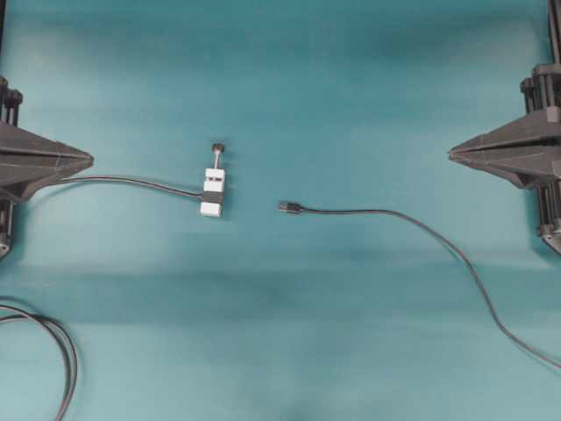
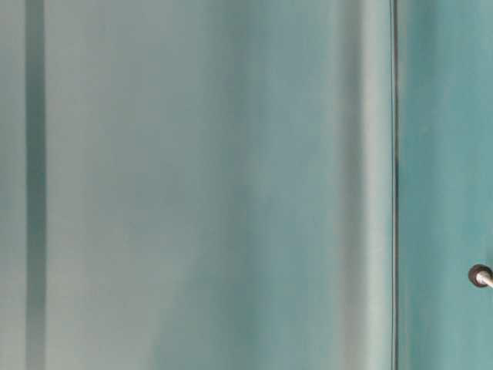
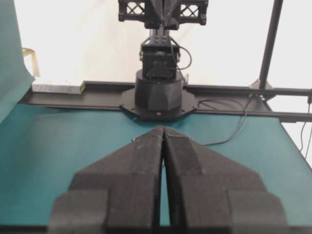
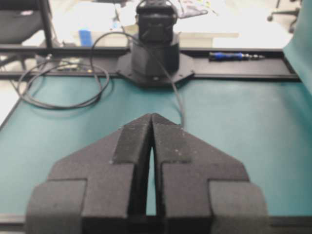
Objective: Insert the USB cable into the female connector supported by the left arm.
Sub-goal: 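Move the right gripper from rest toward the black USB plug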
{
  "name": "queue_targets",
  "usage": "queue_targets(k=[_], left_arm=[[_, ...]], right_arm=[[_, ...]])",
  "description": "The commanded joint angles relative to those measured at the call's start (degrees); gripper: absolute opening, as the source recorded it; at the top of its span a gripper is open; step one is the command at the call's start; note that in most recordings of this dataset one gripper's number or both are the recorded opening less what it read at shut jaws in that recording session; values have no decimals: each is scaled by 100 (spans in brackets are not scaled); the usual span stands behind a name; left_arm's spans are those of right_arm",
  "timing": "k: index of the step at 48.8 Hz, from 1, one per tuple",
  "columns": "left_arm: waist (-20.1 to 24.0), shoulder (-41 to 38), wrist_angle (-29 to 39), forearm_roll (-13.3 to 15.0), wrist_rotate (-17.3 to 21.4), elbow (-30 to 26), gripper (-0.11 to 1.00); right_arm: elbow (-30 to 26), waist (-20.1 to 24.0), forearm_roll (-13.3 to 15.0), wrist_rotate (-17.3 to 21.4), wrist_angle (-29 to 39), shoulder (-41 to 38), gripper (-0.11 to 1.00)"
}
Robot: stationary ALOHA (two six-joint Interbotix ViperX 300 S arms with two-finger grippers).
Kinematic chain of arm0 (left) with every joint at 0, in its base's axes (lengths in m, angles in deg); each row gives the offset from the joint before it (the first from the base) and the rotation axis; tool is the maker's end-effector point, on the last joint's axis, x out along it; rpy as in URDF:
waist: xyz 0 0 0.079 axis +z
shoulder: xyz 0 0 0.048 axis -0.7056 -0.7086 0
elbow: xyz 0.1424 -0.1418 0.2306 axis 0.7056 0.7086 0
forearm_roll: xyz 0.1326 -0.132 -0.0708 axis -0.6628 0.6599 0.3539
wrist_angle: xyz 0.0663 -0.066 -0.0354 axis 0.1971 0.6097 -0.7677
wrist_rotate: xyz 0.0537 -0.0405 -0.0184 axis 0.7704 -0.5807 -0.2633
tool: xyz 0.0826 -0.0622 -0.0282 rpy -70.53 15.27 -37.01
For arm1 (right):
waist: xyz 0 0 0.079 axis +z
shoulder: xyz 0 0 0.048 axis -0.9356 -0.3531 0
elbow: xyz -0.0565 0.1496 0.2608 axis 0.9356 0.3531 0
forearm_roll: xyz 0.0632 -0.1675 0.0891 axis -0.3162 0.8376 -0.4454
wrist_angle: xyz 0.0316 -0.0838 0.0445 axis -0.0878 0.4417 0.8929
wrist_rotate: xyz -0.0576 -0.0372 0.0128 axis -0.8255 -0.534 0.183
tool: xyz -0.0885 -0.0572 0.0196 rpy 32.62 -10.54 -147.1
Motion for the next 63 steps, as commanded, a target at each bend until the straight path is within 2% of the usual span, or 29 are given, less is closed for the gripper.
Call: queue_targets(k=[1,10,19,26,37,41,45,53,55,63], left_arm=[[-35,-53,-281,18,44,35,1],[-53,-123,-299,26,-18,-9,0],[-70,-448,290,114,-53,-202,0],[-53,-826,861,114,-53,-369,0],[-9,-1107,1178,114,-53,-378,2],[0,-1116,1292,114,-44,-378,9],[44,-1116,1468,114,-35,-360,24],[132,-1125,1969,114,-18,-299,73],[141,-1125,2065,114,18,-290,81],[158,-1125,2259,97,123,-237,80]], right_arm=[[-26,-9,0,62,-35,-35,0],[-167,0,0,176,387,-35,0],[-237,-9,0,308,976,-97,0],[-352,0,0,457,1002,-422,0],[-615,0,0,747,1011,-1239,0],[-721,-9,0,914,1046,-1573,0],[-800,-9,0,1046,1107,-1846,0],[-940,0,0,1125,1239,-2303,0],[-967,-9,0,1125,1248,-2399,0],[-1125,-53,0,1134,1266,-2769,0]])
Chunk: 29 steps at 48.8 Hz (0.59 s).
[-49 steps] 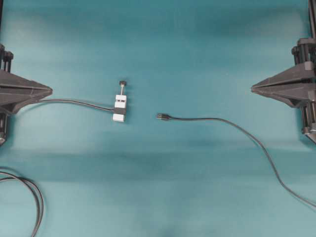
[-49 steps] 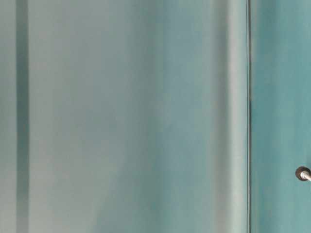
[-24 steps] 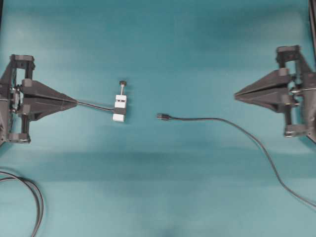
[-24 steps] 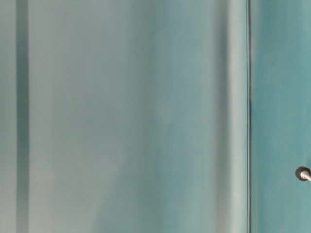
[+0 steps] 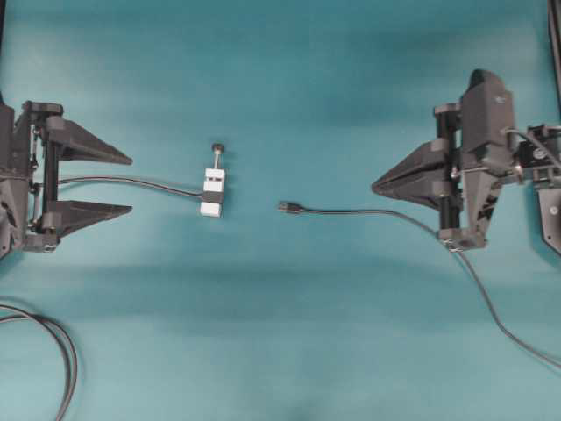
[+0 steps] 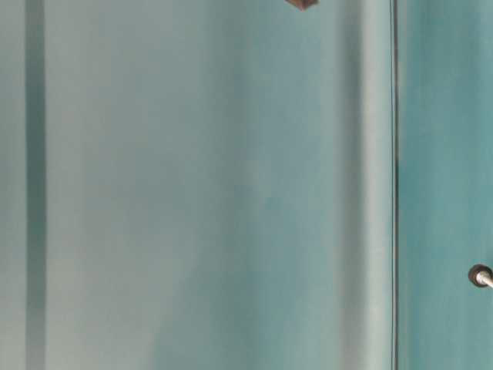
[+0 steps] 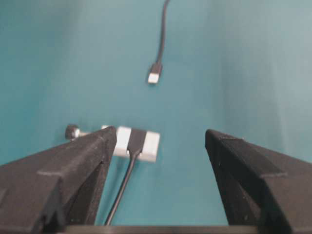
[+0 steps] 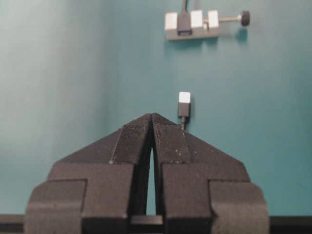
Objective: Insert the USB cable into the female connector supported by the left arm.
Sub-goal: 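Lower the right gripper over the USB plug and close on it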
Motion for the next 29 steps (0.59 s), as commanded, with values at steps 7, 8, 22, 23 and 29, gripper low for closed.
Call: queue_targets(k=[7,8,22,23,29], left_arm=[[70,-53,70,-18,290,88,82],[88,-70,70,-18,308,105,83],[220,-369,-378,-35,369,466,93],[220,-369,-475,-35,369,501,94],[220,-360,-1002,-88,378,729,94]], right_arm=[[-483,-141,0,0,53,-703,0],[-510,-149,0,0,53,-800,0],[-888,-237,0,70,53,-2171,0],[-923,-237,0,114,53,-2259,0],[-1063,-246,9,343,53,-2461,1]])
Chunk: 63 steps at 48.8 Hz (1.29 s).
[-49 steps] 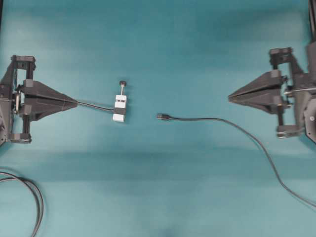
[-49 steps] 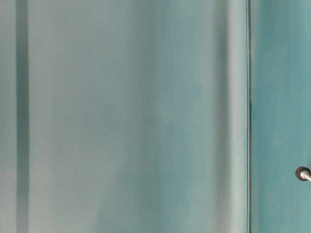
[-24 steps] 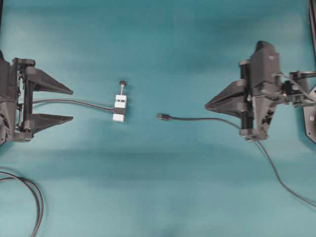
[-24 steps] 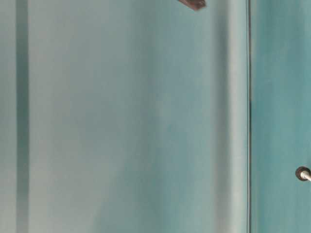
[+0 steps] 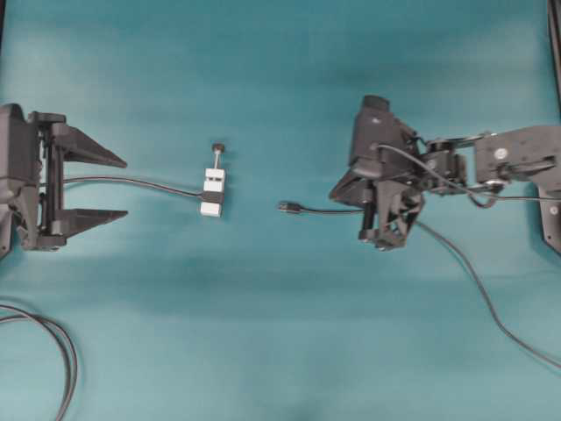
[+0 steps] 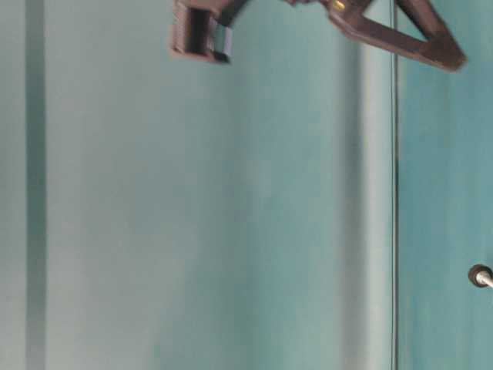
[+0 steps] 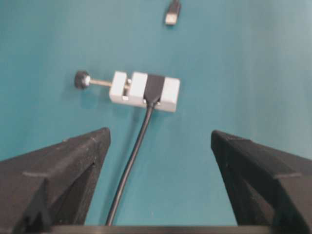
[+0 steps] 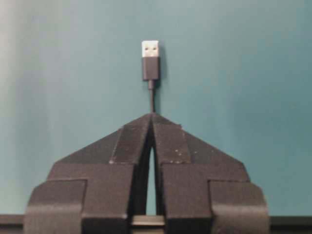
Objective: Insert the USB cable into the female connector supported by the left arm.
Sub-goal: 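Lower the right gripper over the USB plug and close on it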
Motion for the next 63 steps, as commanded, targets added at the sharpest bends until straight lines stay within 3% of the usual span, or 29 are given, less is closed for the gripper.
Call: queue_targets(k=[1,6,19,63], left_arm=[[18,-18,-378,-53,79,62,94],[18,-18,-571,-62,79,193,94],[18,-18,-352,-62,527,141,94],[18,-18,-62,-53,606,53,94]], right_arm=[[-229,-18,0,123,-18,-53,1],[-264,-26,9,229,-18,-123,10],[-378,-26,9,246,79,-334,55],[-1151,141,9,246,413,-1230,55]])
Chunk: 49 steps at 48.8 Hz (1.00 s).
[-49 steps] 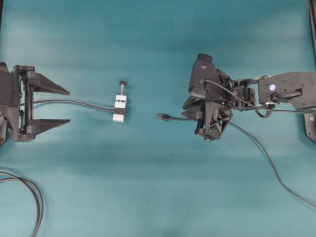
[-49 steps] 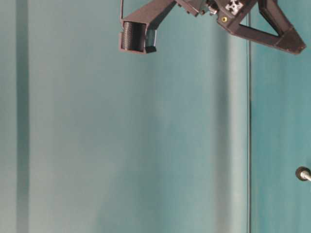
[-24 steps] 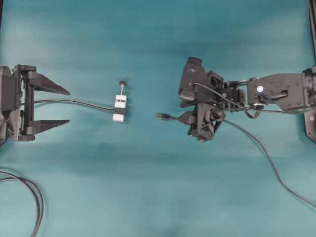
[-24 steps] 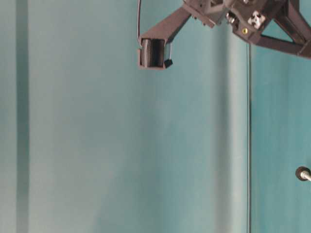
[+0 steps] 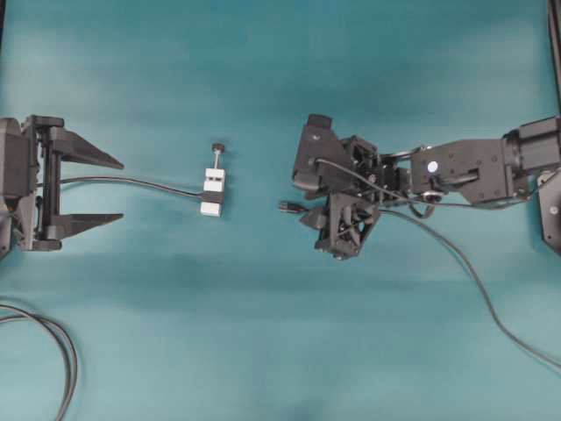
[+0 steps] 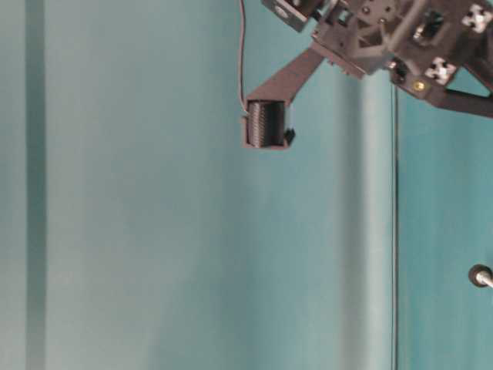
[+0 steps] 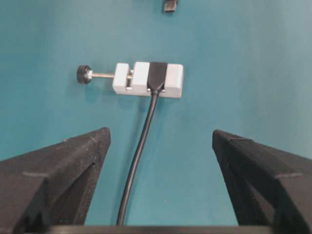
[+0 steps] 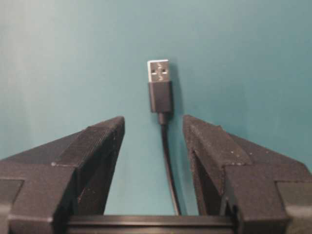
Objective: Insert the USB cable into the female connector supported by the left arm.
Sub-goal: 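Lower the right gripper over the USB plug and close on it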
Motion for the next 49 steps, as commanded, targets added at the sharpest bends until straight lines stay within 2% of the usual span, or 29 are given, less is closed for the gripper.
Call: queue_targets(k=[1,20,49], left_arm=[[18,-9,-9,-9,62,-114,94],[9,-9,-9,-9,62,-114,94],[9,-9,105,-9,62,-79,94]], right_arm=[[-167,9,9,9,26,26,55],[-176,-26,44,0,281,-18,54],[-519,-44,44,0,369,-281,54]])
